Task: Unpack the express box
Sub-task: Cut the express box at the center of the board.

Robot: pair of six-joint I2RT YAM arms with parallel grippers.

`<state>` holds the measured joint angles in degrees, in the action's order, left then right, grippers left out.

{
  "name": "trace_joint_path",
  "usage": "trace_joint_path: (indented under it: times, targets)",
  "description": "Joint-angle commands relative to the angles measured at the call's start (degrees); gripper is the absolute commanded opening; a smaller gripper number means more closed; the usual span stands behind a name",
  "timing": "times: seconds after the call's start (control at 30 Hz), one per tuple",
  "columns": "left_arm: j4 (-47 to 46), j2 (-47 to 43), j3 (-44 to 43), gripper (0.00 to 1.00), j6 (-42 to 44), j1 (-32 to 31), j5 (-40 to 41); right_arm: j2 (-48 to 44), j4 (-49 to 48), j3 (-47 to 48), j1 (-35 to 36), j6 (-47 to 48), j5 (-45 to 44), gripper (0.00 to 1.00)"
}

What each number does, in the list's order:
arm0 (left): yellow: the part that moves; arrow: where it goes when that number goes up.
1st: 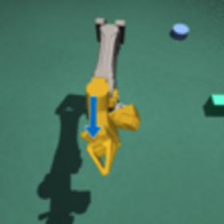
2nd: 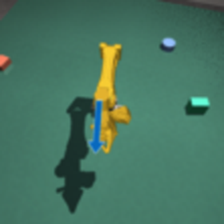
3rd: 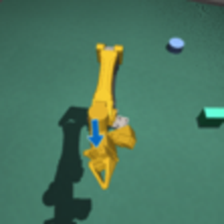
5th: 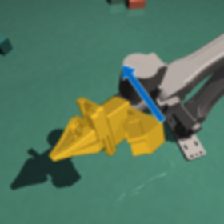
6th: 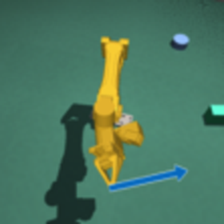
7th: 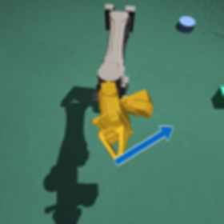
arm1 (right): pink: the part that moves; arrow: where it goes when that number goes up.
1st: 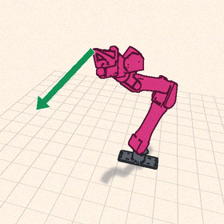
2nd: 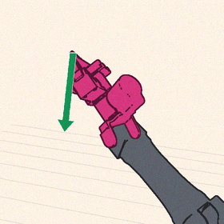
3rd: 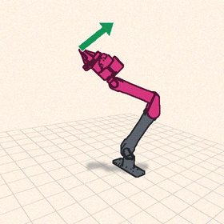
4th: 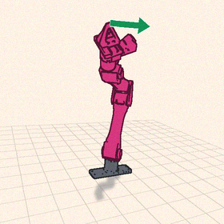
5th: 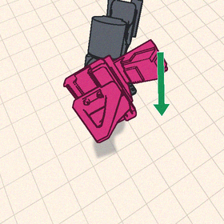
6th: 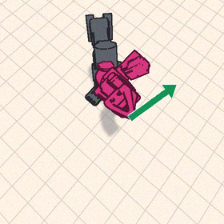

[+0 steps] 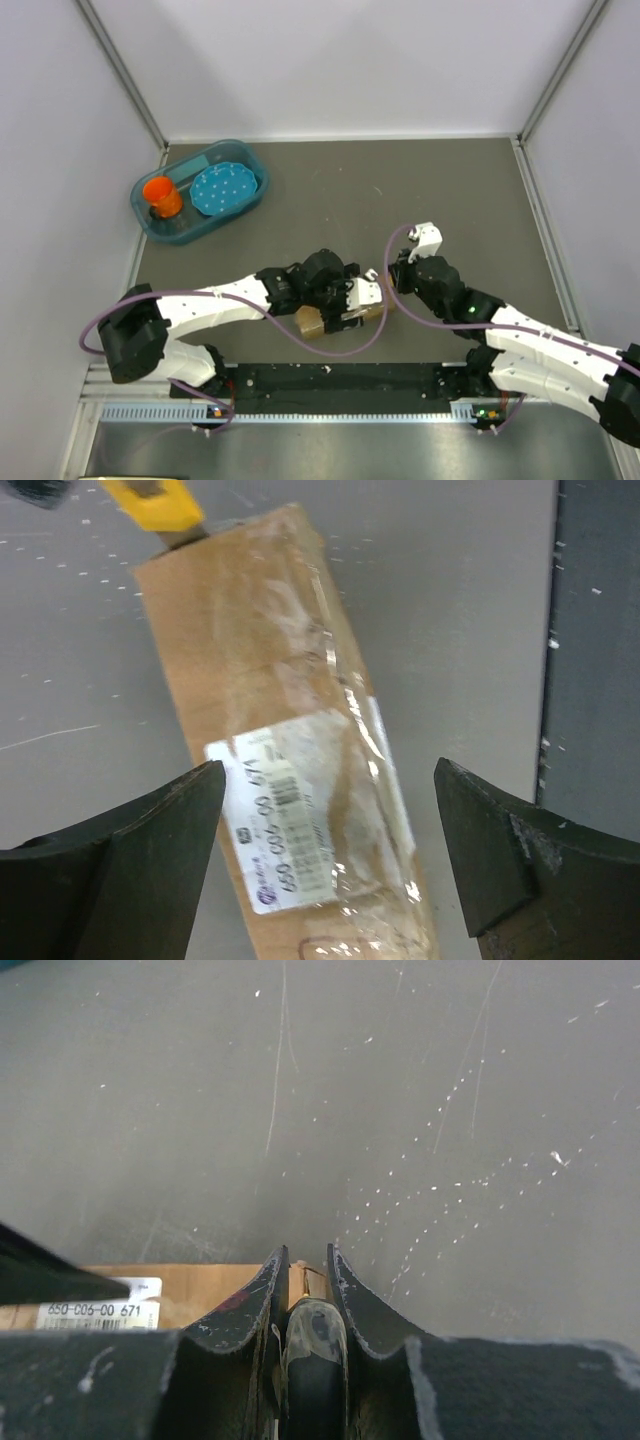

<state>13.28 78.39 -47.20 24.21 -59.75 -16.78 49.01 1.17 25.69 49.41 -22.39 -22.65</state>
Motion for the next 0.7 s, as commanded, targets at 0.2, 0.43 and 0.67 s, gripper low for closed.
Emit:
trace_joint_path:
  times: [0.2, 0.43, 0.67]
  targets:
    - [14.3, 11.7, -18.1, 0.99, -3.5, -0.7, 9.8, 0.8, 5.4, 3.1, 3.9, -4.7, -1.7, 0.00]
    - [20.7, 18.6, -28.7, 0.99, -11.0, -0.9, -0.9, 0.6, 6.4, 3.9, 4.6, -4.8, -3.8, 0.00]
    - [21.4, 12.9, -25.5, 0.99, -16.5, -1.1, 1.3, 2.0, 6.1, 4.7, 4.8, -5.4, -5.5, 0.00]
